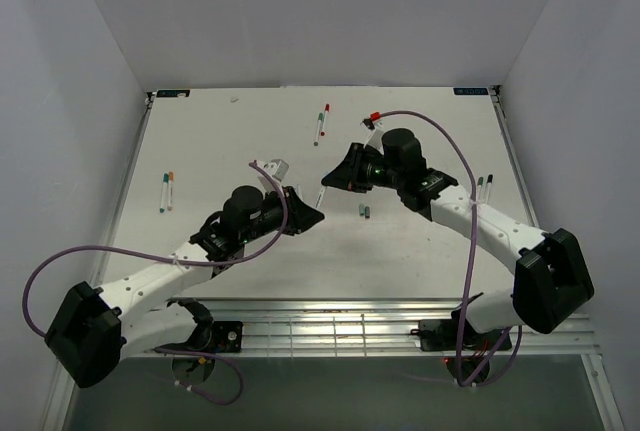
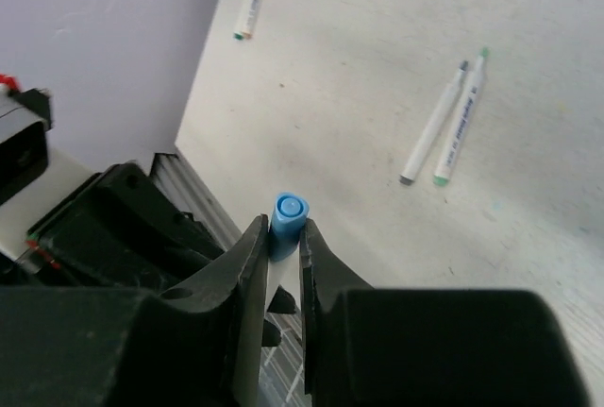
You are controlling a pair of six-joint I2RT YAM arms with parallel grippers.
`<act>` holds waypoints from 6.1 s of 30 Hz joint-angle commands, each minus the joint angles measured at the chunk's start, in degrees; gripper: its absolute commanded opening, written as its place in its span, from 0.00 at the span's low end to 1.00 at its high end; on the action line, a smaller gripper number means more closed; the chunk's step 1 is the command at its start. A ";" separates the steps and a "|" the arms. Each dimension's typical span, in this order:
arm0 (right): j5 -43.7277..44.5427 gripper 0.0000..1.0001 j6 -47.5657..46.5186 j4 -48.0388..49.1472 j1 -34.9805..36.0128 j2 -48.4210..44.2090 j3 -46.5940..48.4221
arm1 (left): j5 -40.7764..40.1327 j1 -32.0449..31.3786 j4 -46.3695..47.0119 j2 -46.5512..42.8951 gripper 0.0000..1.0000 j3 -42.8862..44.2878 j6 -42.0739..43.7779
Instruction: Open the pen caps
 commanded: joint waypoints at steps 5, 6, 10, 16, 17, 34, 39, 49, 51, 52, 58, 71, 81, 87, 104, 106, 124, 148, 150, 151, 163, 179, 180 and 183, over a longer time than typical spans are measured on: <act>30.59 0.08 -7.11 -12.09 -1.18 -1.28 6.85 | -10.62 -3.43 -17.75 -1.09 0.00 -2.17 1.36; 36.36 0.08 -7.37 -12.97 -0.47 -0.93 7.46 | -11.42 -3.69 -17.93 -1.36 0.00 -2.00 1.10; 41.94 0.08 -8.16 -14.30 0.68 0.12 9.49 | -15.89 -5.98 -18.28 -2.68 0.00 -1.30 0.48; 35.03 0.08 -5.44 -10.62 0.59 1.53 9.49 | -14.61 -8.44 -17.24 0.22 0.00 -0.24 0.92; 30.48 0.08 -5.35 -9.22 0.59 1.79 9.23 | -11.98 -8.62 -14.10 0.31 0.00 -0.59 1.18; 1.70 0.31 6.25 14.35 -0.90 4.34 -3.17 | -3.25 -9.23 -1.32 -4.17 0.00 -4.81 0.57; 0.03 0.38 7.75 17.16 -0.99 4.43 -5.10 | -3.95 -9.23 -1.32 -4.08 0.00 -4.37 0.48; -1.20 0.52 7.66 17.69 -0.73 2.68 -9.04 | -10.37 -9.23 -2.99 -6.80 0.00 -3.93 -0.84; -1.99 0.52 8.18 19.79 -0.55 2.15 -10.28 | -11.69 -9.23 -3.60 -7.07 0.00 -3.49 -0.93; -2.08 0.52 8.53 20.15 -0.46 2.06 -10.72 | -12.21 -9.23 -3.78 -7.16 0.00 -3.32 -1.01; -3.57 0.49 10.65 24.28 0.06 0.83 -13.53 | -13.27 -9.23 -4.13 -5.93 0.00 -2.35 -0.75; -4.10 0.44 13.02 26.83 2.17 0.39 -13.89 | -13.62 -9.23 -4.40 -5.40 0.00 -2.00 -1.19; -4.63 0.35 14.69 28.85 2.88 2.14 -14.06 | -15.38 -9.23 -4.31 -6.19 0.00 -2.17 -1.10; -5.07 0.34 15.39 29.91 3.05 2.76 -14.42 | -15.82 -9.23 -4.31 -6.98 0.00 -2.52 -0.93; -0.42 0.08 16.97 30.17 2.79 5.57 -12.22 | -11.52 -9.23 -3.17 -6.72 0.00 -3.66 0.48; 0.38 0.08 18.20 32.09 1.74 6.53 -11.26 | -10.81 -9.23 -2.82 -6.63 0.00 -4.45 0.74; 0.45 0.08 27.22 28.92 -6.88 12.17 5.48 | -10.89 -9.23 -5.01 -13.14 0.00 -10.35 -0.49; 7.77 0.08 -18.09 -17.73 -11.62 2.50 -0.77 | -30.68 -5.55 -20.48 -3.48 0.00 -0.68 1.35; 6.89 0.08 -18.01 -16.33 -12.33 2.06 -2.98 | -28.31 -3.01 -18.82 0.21 0.00 0.20 2.32; 6.80 0.08 -18.00 -15.80 -12.50 1.71 -3.95 | -27.52 -2.12 -17.85 1.36 0.00 0.29 3.28; 4.25 0.08 -18.27 -12.46 -13.03 6.53 -8.97 | -20.22 5.88 -10.55 11.02 0.00 2.04 8.39; 4.25 0.11 -19.15 -11.22 -14.08 11.29 -8.26 | -16.44 7.55 -2.90 19.82 0.07 1.52 8.12; 4.33 0.12 -19.15 -11.31 -14.09 11.55 -8.09 | -16.09 7.64 -2.73 20.35 0.09 1.52 8.04; 4.51 0.14 -19.32 -11.22 -14.26 13.30 -7.21 | -15.73 7.82 -2.38 20.96 0.18 1.52 7.86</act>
